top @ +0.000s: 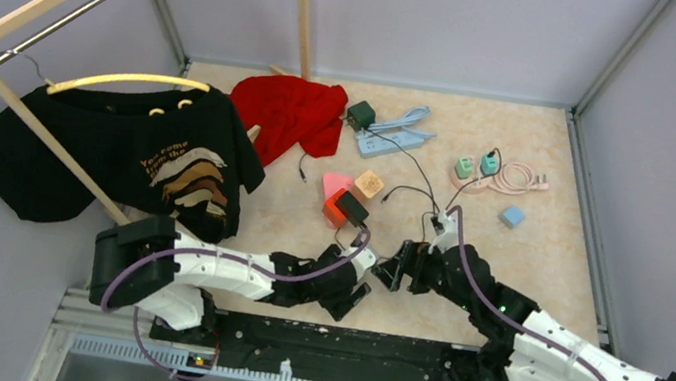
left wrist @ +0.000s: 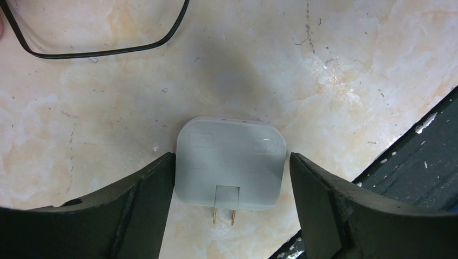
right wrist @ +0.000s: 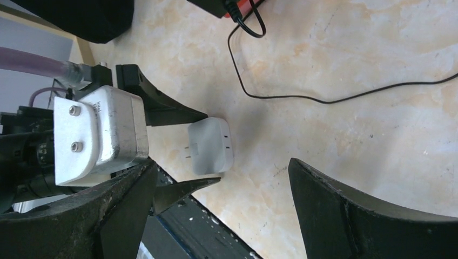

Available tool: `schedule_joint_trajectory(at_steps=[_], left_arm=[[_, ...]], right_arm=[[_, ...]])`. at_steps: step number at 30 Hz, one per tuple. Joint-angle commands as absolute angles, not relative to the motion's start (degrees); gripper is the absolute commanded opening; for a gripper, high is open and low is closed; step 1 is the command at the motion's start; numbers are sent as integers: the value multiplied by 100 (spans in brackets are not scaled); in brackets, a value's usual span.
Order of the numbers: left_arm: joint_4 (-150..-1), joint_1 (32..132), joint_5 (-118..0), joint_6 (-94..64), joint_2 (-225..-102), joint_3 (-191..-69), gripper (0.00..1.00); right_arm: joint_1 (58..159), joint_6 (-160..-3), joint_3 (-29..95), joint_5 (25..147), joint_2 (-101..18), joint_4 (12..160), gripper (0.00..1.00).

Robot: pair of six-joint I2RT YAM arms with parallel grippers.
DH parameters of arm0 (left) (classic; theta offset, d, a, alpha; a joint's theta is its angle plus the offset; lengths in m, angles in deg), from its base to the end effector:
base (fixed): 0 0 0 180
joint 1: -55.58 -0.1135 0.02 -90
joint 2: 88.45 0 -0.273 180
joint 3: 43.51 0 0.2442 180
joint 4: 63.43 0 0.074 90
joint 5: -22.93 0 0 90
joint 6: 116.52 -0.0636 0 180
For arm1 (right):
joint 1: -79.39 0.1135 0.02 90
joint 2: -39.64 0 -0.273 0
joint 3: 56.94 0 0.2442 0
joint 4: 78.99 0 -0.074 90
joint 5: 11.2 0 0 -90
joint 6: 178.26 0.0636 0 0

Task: Insert the plug
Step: Pick up the plug from the corner of the board.

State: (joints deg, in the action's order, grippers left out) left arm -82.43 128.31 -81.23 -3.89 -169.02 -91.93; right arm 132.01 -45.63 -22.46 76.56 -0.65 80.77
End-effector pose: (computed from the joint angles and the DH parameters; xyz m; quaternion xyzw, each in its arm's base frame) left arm 0.0942 -0.2505 0.1472 0.3591 0.8652 -0.1658 0.3082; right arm 0.1102 0.1402 0.2049 -0.0635 0.8458 0.3800 0.3691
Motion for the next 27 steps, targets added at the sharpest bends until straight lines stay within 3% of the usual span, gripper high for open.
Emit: schedule_joint_trajectory(at_steps=[1,4,10,18,27], left_arm=[[-8599,13088,-8220,-420,-17150,-9339,82],[-8695,13210,-8378,-443,-17219,-9407,77],[-8495,13345,-8477,-394,-16750,-9208,52],[-7863,13348,-8502,-569,-15511,-8703,48],[-7261,13360,-8407,-1366,-14496,-8489,46]], right_arm=[[13178,-4499,-2076,7604,-105,8266,90],[13178,-4447,-2102,7618,-98,8302,90],[13169,-4313,-2126,7710,-69,8325,90],[13173,-4105,-2409,8124,215,8893,83],[13169,-3998,-2084,9457,-715,9352,55]])
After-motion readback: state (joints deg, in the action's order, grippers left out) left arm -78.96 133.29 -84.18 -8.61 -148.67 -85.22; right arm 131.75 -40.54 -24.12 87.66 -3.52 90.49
